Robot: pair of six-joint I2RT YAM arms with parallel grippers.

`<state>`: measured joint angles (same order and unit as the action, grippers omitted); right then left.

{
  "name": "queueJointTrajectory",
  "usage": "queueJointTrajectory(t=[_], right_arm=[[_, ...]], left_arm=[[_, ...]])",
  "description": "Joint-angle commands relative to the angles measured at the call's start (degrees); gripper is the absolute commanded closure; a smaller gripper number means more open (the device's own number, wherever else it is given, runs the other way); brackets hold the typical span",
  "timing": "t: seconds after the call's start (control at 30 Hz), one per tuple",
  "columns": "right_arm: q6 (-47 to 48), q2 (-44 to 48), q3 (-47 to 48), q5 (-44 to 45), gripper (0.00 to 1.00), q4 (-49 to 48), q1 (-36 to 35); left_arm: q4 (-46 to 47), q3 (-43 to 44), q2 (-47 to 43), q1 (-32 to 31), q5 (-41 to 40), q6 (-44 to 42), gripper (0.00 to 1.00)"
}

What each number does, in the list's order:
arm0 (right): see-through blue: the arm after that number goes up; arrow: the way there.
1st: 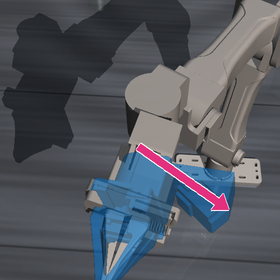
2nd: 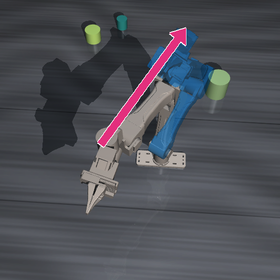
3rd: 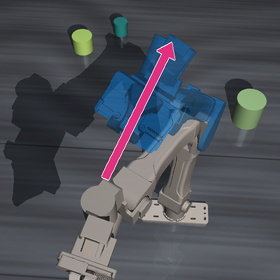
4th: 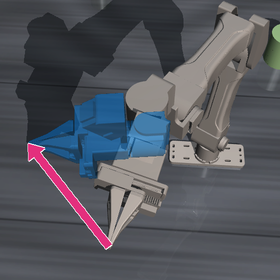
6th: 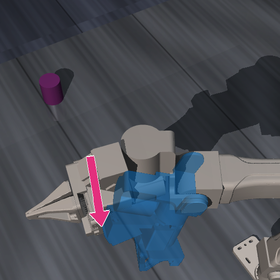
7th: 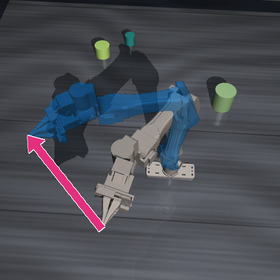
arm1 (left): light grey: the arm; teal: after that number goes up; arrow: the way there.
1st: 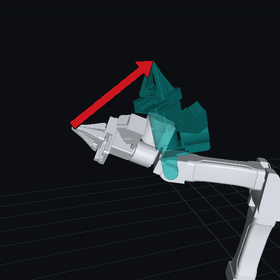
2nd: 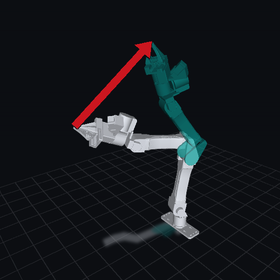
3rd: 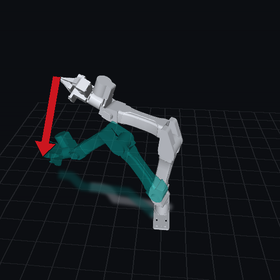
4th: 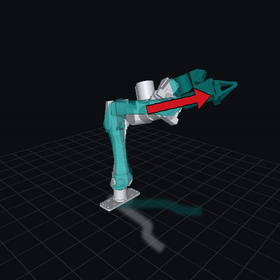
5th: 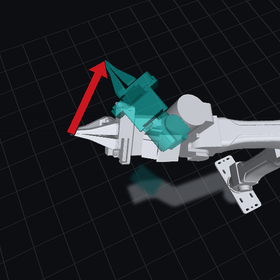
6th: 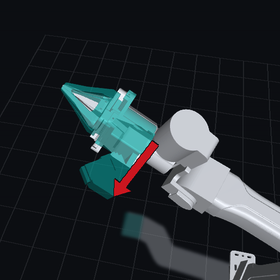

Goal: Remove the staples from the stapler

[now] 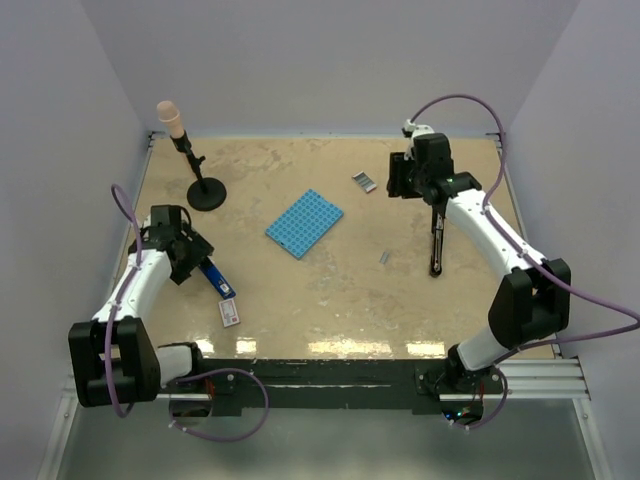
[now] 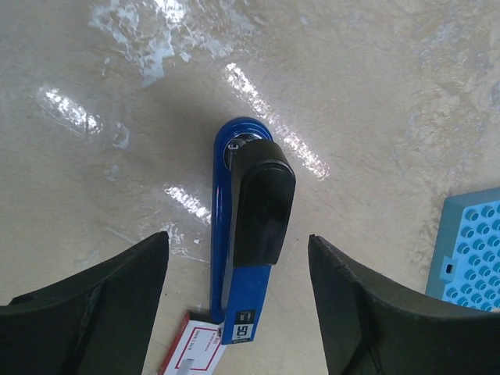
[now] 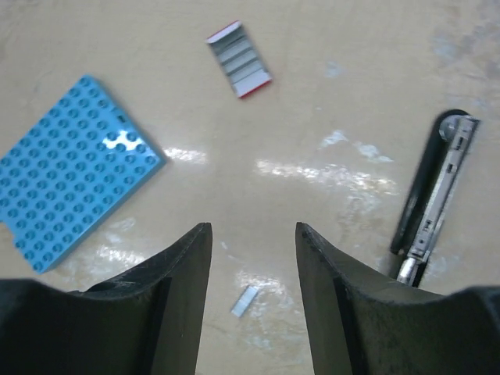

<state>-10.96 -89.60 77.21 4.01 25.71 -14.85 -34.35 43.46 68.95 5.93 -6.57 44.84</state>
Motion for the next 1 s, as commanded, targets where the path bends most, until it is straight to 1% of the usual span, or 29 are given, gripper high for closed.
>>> queueJointTrajectory(t=[0.0, 0.1, 0.17, 0.2, 0.27, 0.3, 0.37, 0.4, 0.47, 0.5, 0.53, 0.57, 0.6, 0.67, 0.7, 0.8, 0.87, 0.9, 0.97], right_arm=[[1.12, 2.06, -2.67, -6.9, 0.49, -4.26, -3.07], [0.59, 3.82, -4.43, -7.61, 0.48, -5.76, -3.87], [0.59, 4.17, -4.61, -7.88, 0.48, -5.85, -4.31], [0.68, 4.26, -4.61, -7.88, 0.48, -5.76, -4.48], [0.77, 4.52, -4.7, -7.79, 0.48, -5.59, -4.92], [0.77, 4.7, -4.96, -7.79, 0.48, -5.76, -5.01], [0.94, 5.14, -5.23, -7.79, 0.48, -5.94, -5.45], [1.03, 5.31, -5.4, -7.7, 0.48, -5.94, -5.45], [1.47, 5.58, -5.58, -7.62, 0.48, -5.94, -5.71], [1.47, 5.75, -5.67, -7.61, 0.48, -5.94, -5.8], [1.56, 5.84, -5.58, -7.35, 0.48, -5.77, -5.89], [1.56, 6.19, -5.58, -7.26, 0.48, -5.68, -5.89], [1.47, 6.46, -5.58, -7.35, 0.47, -5.68, -5.89], [1.21, 6.81, -5.67, -8.05, 0.47, -5.85, -5.89], [1.12, 7.16, -5.75, -8.31, 0.47, -5.94, -6.06], [0.77, 7.69, -6.19, -8.76, 0.46, -6.12, -6.33], [0.77, 7.86, -6.19, -9.02, 0.46, -5.59, -6.86], [0.68, 8.04, -6.19, -9.02, 0.46, -5.41, -7.03], [0.24, 8.21, -6.11, -8.76, 0.46, -5.15, -8.0]], left_arm=[[4.9, -1.53, 2.15, 0.31, 2.35, 2.27, 0.27], [8.14, -2.5, 3.99, 0.22, 5.67, 2.44, 0.29], [9.29, -3.03, 4.79, -0.22, 6.22, 2.53, 0.31], [10.17, -3.12, 5.49, -0.4, 8.22, 2.88, 0.32], [10.79, -3.03, 5.93, -1.27, 8.67, 3.06, 0.42], [11.32, -2.95, 6.28, -1.62, 9.11, 3.15, 0.49], [11.76, -2.68, 6.46, -2.5, 9.64, 3.32, 0.58], [12.28, -2.59, 6.46, -2.77, 10.69, 3.32, 0.68], [12.55, -2.33, 6.29, -3.47, 12.01, 4.02, 0.81], [12.64, -2.16, 6.11, -4.34, 12.89, 4.46, 0.93], [12.64, -2.07, 6.02, -5.05, 13.07, 4.9, 0.99], [12.38, -1.81, 5.67, -5.49, 12.98, 6.47, 1.0], [12.29, -1.63, 5.58, -8.54, 12.72, 7.36, 1.0], [12.64, -1.63, 5.41, -11.28, 12.46, 10.34, 1.0], [13.07, -1.71, 5.41, -13.91, 12.46, 11.4, 1.0], [14.56, -2.41, 6.2, -17.43, 13.59, 14.74, 1.0], [14.83, -2.77, 6.2, -18.67, 13.77, 16.24, 1.0], [15.71, -2.86, 6.02, -19.9, 13.95, 16.42, 0.99], [16.15, -2.77, 5.5, -20.61, 14.3, 16.16, 0.91]])
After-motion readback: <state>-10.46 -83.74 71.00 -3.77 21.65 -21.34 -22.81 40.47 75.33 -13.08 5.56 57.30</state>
